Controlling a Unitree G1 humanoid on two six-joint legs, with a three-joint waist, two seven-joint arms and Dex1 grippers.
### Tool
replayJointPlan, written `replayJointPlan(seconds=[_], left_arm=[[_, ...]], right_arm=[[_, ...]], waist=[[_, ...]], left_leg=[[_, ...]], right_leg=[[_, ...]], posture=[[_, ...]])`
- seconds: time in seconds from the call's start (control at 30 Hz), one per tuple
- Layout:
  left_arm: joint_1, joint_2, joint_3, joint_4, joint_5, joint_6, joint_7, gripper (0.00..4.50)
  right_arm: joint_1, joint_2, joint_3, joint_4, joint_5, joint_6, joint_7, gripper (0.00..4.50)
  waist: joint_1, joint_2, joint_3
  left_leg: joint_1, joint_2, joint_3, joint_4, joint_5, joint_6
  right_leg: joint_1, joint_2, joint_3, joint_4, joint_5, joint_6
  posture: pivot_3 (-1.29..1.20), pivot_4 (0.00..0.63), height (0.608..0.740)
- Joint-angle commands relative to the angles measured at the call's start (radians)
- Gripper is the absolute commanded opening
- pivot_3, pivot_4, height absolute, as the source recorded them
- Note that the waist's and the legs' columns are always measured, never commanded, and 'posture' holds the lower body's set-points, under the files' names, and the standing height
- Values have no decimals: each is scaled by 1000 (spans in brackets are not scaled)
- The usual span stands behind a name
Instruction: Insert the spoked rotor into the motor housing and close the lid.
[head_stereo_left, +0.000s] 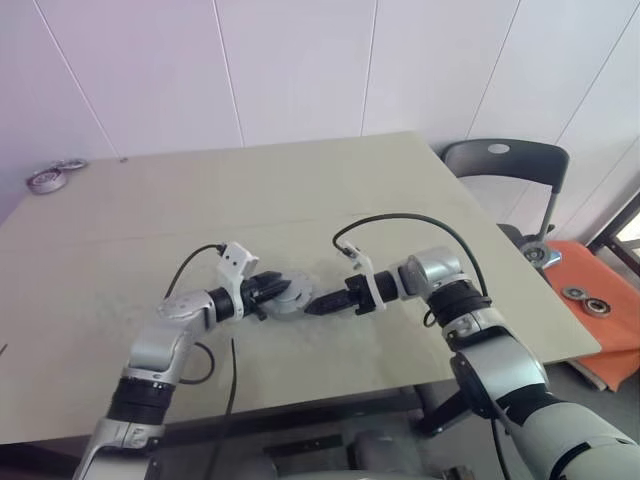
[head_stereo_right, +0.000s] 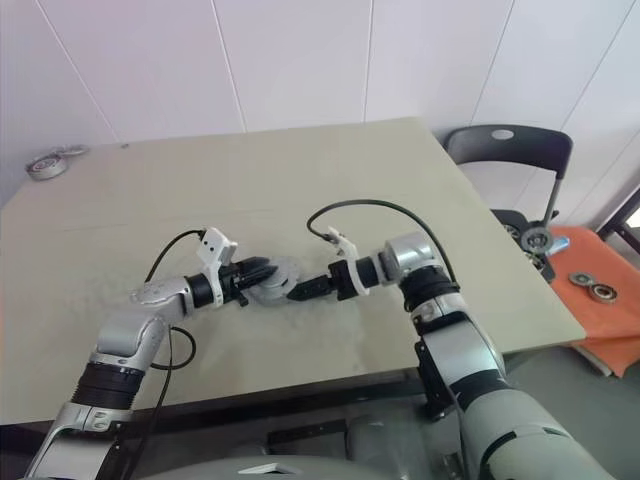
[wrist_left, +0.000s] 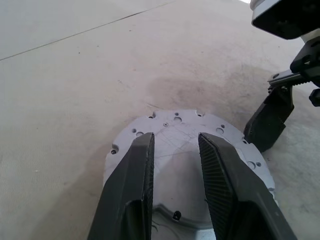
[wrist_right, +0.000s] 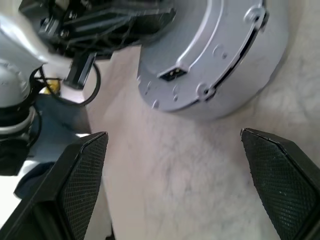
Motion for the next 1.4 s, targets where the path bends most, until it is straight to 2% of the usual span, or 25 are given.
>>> replayJointPlan(seconds=[0.03,0.4,0.83,1.2,1.4], left_arm=[[16,-3,-15,10,7,17,-1,1465],[30,6,-7,22,11,30,6,1465],[37,6,-6,30,17,34,18,1465],[30,-11,-12,37,19,19,28,1465],[31,-12,-11,34,21,17,30,1465]], right_arm=[[-35,12,-16,24,1,-24,-55,4461],[-84,77,-38,88,14,-14,-127,4461],[-125,105,-53,176,11,-48,-162,4461],[-139,198,-156,154,131,138,-135,4461],[-127,229,-182,176,111,99,-214,4461]], waist=[[0,0,0],[-6,0,0],[-7,0,0],[-4,0,0],[-7,0,0]], left_leg=[[0,0,0,1,0,0],[0,0,0,7,0,0],[1,0,0,8,0,0],[-4,0,0,7,0,0],[-7,0,0,7,0,0]], right_leg=[[0,0,0,1,0,0],[1,1,0,5,0,-1],[1,1,0,6,0,-1],[-3,1,0,5,0,0],[-6,1,0,6,1,2]], posture=[[0,0,740],[0,0,740],[0,0,740],[0,0,740],[0,0,740]])
